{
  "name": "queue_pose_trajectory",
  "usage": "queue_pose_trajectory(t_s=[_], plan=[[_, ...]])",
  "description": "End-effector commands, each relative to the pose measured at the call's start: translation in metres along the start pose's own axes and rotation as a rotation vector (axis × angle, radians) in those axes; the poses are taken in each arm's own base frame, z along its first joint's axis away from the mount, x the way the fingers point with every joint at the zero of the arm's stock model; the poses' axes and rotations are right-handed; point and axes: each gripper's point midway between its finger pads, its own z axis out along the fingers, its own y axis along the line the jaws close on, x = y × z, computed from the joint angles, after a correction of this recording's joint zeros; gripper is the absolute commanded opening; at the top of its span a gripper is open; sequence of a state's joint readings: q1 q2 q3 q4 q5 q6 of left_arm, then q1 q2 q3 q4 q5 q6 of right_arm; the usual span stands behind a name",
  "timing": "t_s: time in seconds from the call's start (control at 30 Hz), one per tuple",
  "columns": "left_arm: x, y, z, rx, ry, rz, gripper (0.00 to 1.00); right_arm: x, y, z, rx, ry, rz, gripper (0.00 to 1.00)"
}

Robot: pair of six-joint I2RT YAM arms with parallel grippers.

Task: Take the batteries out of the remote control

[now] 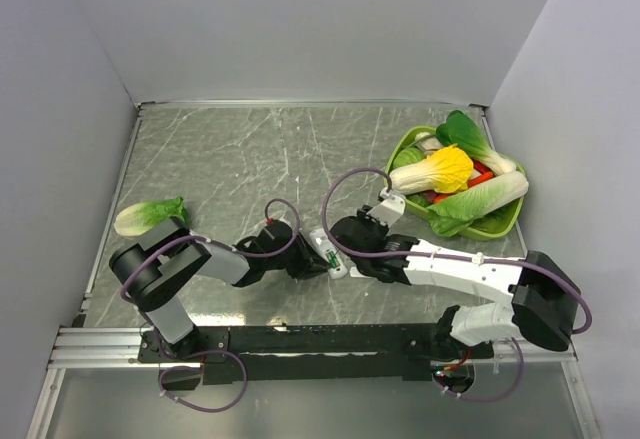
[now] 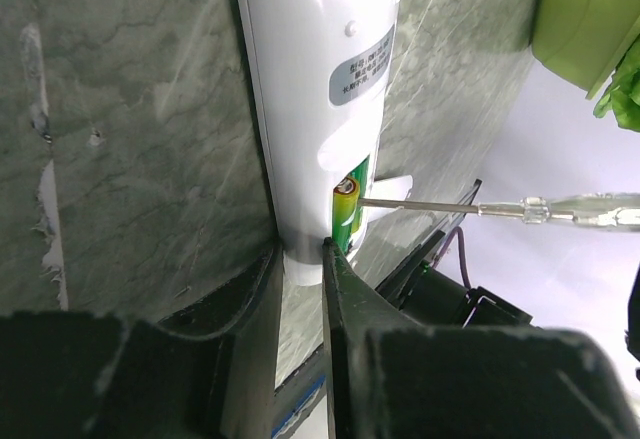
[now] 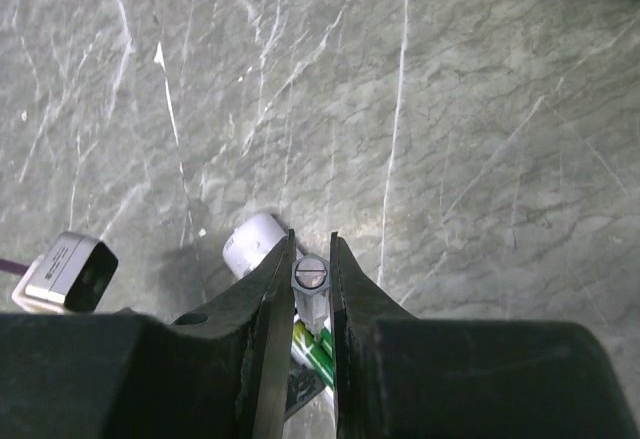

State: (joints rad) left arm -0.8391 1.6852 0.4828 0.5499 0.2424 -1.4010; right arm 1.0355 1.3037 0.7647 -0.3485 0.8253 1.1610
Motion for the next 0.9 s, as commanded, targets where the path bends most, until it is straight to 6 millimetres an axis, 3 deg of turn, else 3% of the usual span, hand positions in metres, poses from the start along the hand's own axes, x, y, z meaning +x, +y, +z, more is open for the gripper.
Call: queue_pose_trajectory(t_s=[0.0,0.87], plan=[[0.033,0.075,0.001,-0.261,0.074,0.011,0.01,0.083,-0.046,-0.013,0.039,0.331,-0.158,0.00],[0.027,0.066,0.001,-0.282,0.061,0.040,0.01,0.060,-0.050,-0.008,-0.033,0.294,-0.109,0.00]])
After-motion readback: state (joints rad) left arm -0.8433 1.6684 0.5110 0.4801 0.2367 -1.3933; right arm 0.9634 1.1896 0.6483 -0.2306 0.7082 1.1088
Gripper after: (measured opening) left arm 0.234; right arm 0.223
